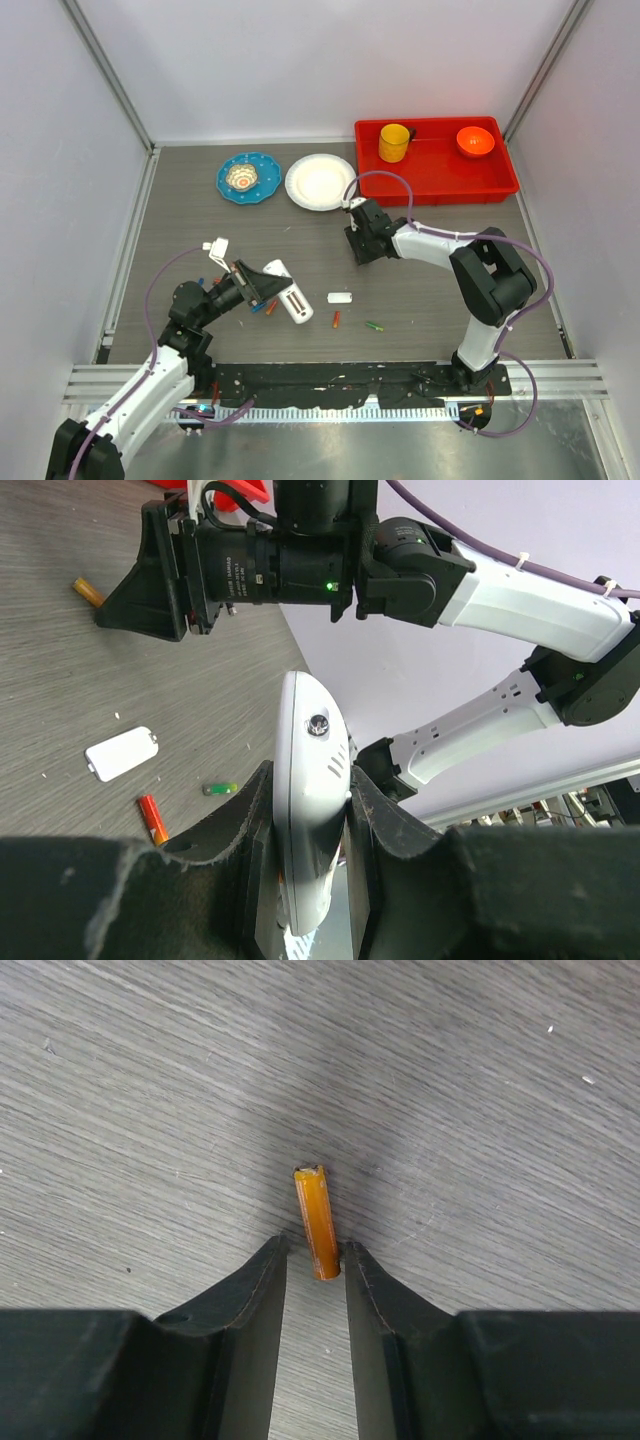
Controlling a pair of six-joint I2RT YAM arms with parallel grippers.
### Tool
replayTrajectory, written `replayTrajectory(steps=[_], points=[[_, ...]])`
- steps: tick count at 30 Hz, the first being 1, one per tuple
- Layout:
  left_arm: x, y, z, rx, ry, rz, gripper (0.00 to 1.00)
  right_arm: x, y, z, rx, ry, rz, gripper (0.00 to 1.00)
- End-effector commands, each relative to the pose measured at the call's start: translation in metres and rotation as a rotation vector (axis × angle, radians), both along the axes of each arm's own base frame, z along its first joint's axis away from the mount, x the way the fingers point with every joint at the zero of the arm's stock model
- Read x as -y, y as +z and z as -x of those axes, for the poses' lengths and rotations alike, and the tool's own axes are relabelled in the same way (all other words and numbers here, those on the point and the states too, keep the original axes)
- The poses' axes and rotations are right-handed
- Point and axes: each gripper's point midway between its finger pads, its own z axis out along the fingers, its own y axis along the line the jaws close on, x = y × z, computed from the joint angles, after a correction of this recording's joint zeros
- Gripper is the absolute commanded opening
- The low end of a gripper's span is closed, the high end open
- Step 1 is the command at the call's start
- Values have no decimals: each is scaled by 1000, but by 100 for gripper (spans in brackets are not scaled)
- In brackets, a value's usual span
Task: Load the batteries into the remote control
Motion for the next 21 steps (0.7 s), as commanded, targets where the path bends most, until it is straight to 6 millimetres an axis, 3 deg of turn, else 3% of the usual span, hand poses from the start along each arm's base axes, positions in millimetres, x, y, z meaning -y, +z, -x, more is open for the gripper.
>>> replayTrajectory(steps=[1, 21], points=[[0, 17, 2, 70, -1, 37, 0, -6, -7, -1, -18, 5, -22, 34], [-1, 13, -1, 60, 12, 39, 0, -1, -6, 15, -99, -18, -9, 31]])
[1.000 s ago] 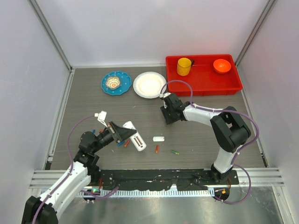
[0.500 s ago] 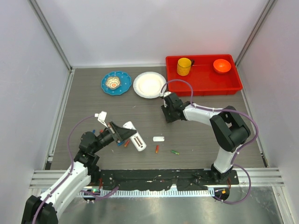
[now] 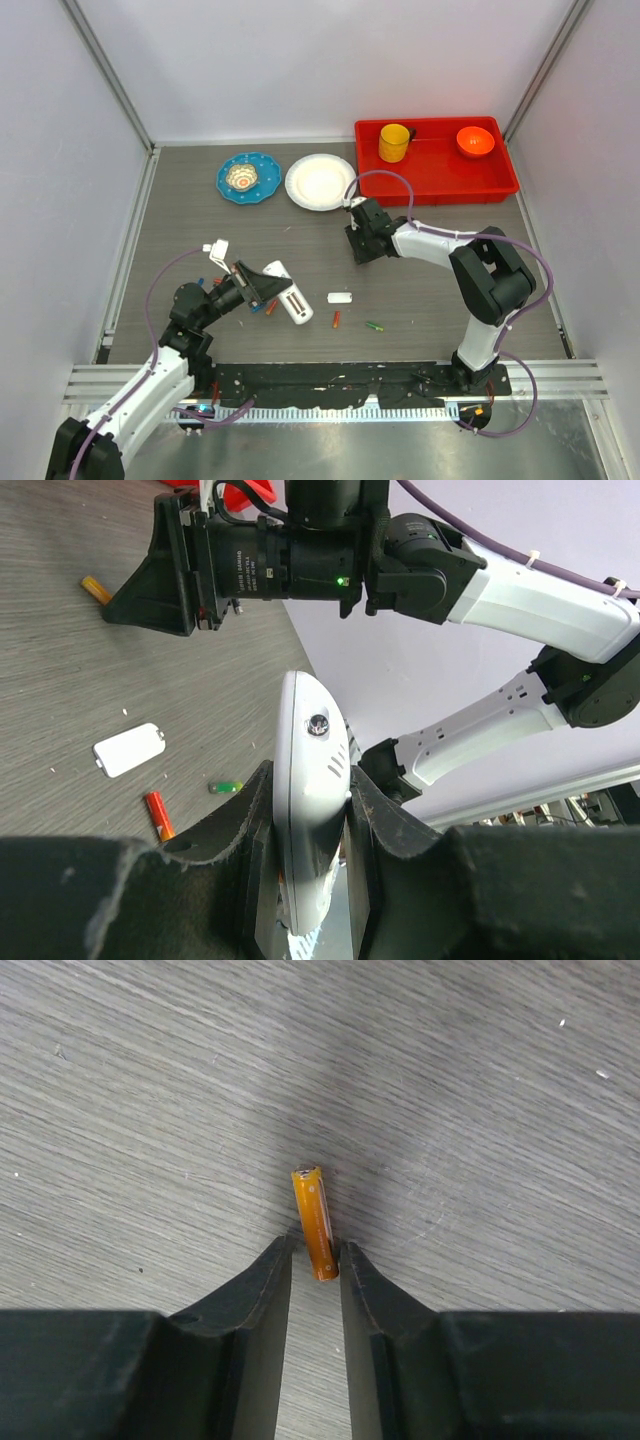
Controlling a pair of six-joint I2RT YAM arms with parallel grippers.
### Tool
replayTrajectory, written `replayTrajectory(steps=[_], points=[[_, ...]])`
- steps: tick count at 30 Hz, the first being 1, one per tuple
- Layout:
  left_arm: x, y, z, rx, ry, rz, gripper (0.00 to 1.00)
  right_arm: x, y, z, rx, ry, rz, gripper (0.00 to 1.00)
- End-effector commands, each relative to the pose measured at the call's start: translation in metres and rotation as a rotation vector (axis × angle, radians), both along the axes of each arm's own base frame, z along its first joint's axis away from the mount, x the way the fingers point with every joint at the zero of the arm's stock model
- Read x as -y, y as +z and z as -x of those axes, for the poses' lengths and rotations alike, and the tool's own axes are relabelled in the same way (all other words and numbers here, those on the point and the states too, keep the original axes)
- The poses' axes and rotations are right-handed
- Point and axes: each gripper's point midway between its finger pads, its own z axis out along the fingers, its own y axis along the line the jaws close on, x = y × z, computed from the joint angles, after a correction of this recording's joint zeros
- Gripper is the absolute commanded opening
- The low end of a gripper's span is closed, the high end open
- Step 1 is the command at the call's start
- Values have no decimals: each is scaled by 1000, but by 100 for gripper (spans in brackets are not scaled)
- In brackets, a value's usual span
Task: Load the batteries into the remote control
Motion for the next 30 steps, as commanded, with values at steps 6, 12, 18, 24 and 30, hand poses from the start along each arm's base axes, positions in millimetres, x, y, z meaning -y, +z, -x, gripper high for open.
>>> replayTrajectory(steps=[6, 12, 18, 24, 30], points=[[0, 19, -2, 68, 10, 42, 0, 3, -10, 20, -108, -17, 11, 19], [-1, 26, -12, 69, 43, 61, 0, 1, -1, 22, -107, -61, -24, 1], [2, 37, -23, 76, 58, 99, 0, 1, 23, 21, -54, -109, -62, 1], [6, 46, -43, 93, 93, 131, 0, 10, 78, 26, 63, -237, -190, 1], [9, 61, -54, 134, 88, 231, 0, 2, 132, 70, 115, -93, -231, 1]])
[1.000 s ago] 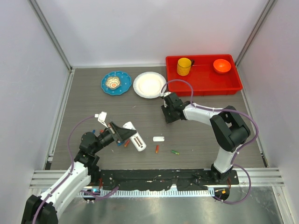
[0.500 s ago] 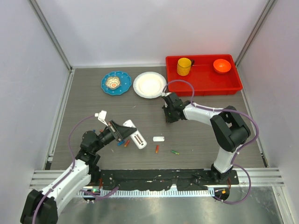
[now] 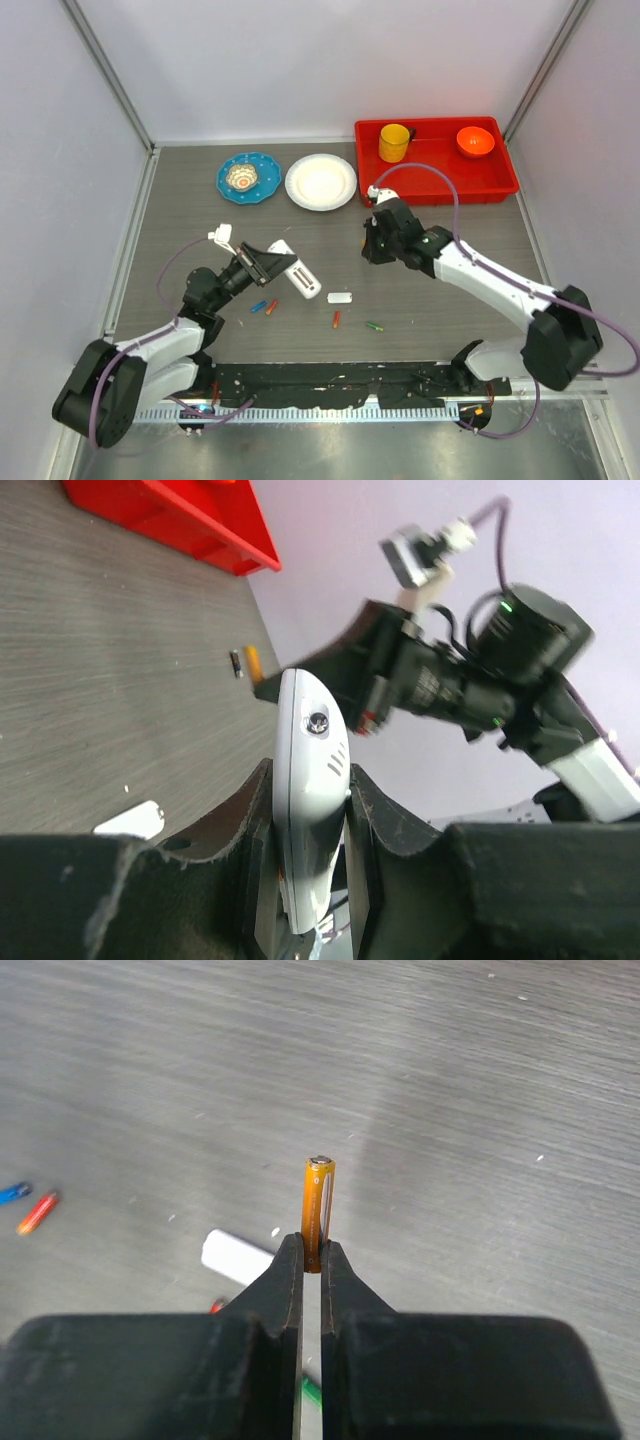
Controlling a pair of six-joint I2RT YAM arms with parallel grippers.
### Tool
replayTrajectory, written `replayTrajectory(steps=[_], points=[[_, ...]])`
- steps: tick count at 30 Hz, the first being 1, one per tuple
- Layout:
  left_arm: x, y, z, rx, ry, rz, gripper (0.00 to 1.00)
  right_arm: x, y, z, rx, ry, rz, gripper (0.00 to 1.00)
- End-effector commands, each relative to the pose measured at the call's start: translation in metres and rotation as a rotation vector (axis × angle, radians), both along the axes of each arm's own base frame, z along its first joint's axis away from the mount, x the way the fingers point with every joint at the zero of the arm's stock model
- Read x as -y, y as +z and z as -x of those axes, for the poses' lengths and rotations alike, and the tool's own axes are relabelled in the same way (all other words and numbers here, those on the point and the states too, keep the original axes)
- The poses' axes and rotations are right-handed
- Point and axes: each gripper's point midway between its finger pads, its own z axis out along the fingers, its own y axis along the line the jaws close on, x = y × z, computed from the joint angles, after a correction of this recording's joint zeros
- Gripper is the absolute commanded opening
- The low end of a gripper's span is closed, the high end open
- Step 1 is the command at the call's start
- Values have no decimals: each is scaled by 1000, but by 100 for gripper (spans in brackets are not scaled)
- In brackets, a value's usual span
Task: Load the batteries into the remote control
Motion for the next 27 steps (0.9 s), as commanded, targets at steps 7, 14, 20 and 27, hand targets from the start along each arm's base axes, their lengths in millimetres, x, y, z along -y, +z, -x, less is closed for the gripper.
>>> replayTrajectory(steps=[7, 14, 20, 27], points=[[18, 69, -9, 233, -96, 208, 0, -15, 83, 89, 90, 255, -79, 1], [32, 76, -10, 260, -140, 200, 0, -41, 123, 128, 38, 488, -185, 1], [44, 72, 3, 268, -185, 190, 0, -62, 123, 133, -2, 574, -145, 1], [48, 66, 15, 266, -196, 182, 0, -77, 116, 133, -36, 602, -80, 1]])
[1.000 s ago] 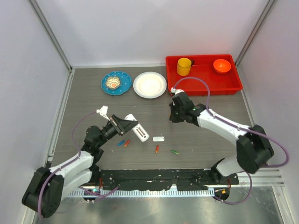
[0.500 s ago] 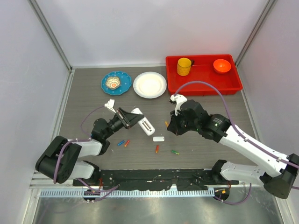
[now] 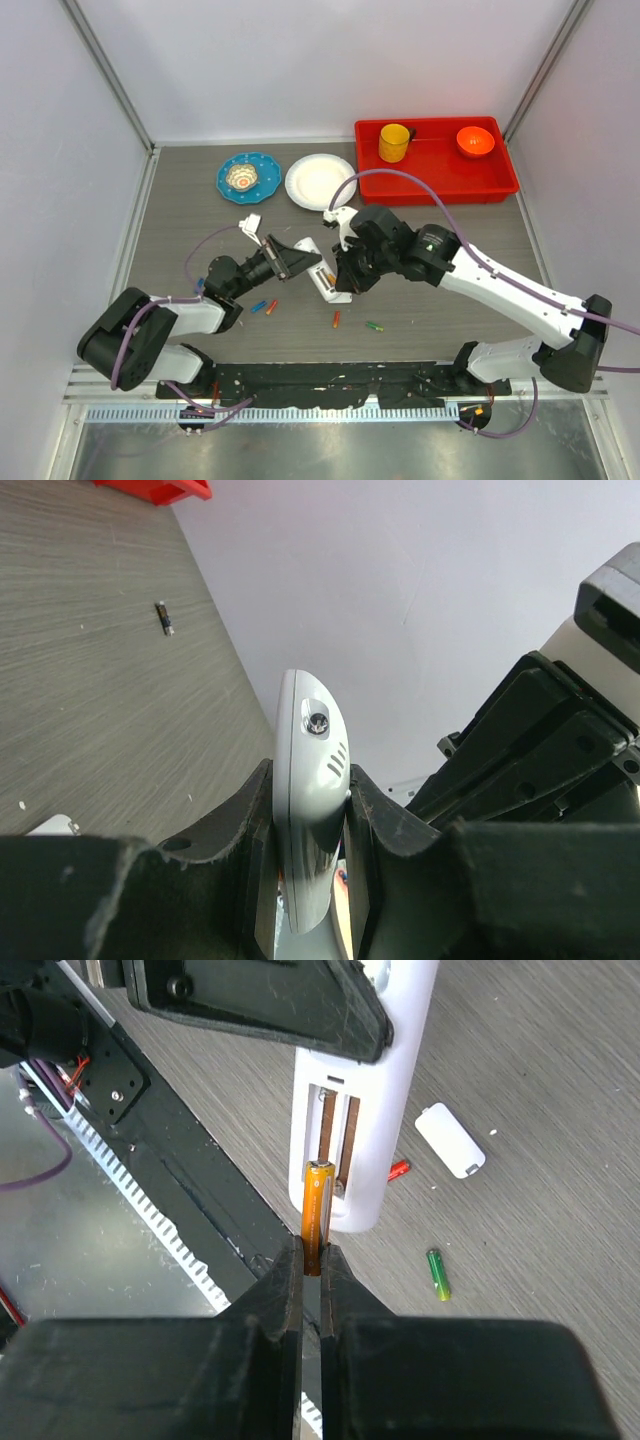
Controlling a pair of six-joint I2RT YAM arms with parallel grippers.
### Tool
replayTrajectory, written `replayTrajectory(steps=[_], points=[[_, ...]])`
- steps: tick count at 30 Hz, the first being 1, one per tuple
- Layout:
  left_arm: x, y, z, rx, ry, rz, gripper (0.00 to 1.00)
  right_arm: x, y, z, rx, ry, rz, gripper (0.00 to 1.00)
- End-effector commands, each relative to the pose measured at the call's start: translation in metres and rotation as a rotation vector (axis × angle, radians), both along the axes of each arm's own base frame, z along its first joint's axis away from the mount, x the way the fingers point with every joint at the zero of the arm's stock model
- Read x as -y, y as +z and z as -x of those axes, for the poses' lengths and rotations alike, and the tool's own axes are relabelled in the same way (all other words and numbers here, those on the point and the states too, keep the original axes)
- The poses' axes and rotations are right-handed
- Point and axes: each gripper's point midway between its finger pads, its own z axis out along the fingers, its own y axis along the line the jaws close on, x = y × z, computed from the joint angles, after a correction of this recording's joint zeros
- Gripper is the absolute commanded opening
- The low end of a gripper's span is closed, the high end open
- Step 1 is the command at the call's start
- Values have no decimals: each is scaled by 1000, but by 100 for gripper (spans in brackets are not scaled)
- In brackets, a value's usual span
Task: Load the batteries into the remote control
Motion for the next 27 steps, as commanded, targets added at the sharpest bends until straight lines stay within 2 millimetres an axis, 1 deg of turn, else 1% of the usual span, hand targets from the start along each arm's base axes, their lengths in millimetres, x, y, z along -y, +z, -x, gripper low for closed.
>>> replayTrajectory(steps=[1, 7, 12, 19, 27], points=[[-8, 55, 18, 257, 6, 129, 0, -11, 12, 3, 19, 46, 5, 1], [-12, 58, 23, 270, 9, 136, 0, -21, 7, 3, 12, 42, 8, 1], [-14, 55, 23, 253, 22, 139, 0, -28, 7, 0, 11, 27, 4, 1], [-16, 51, 21, 230, 40, 142, 0, -32, 8, -6, 27, -10, -17, 1], [-17, 54, 21, 229, 39, 150, 0, -38, 1, -5, 9, -10, -4, 1]])
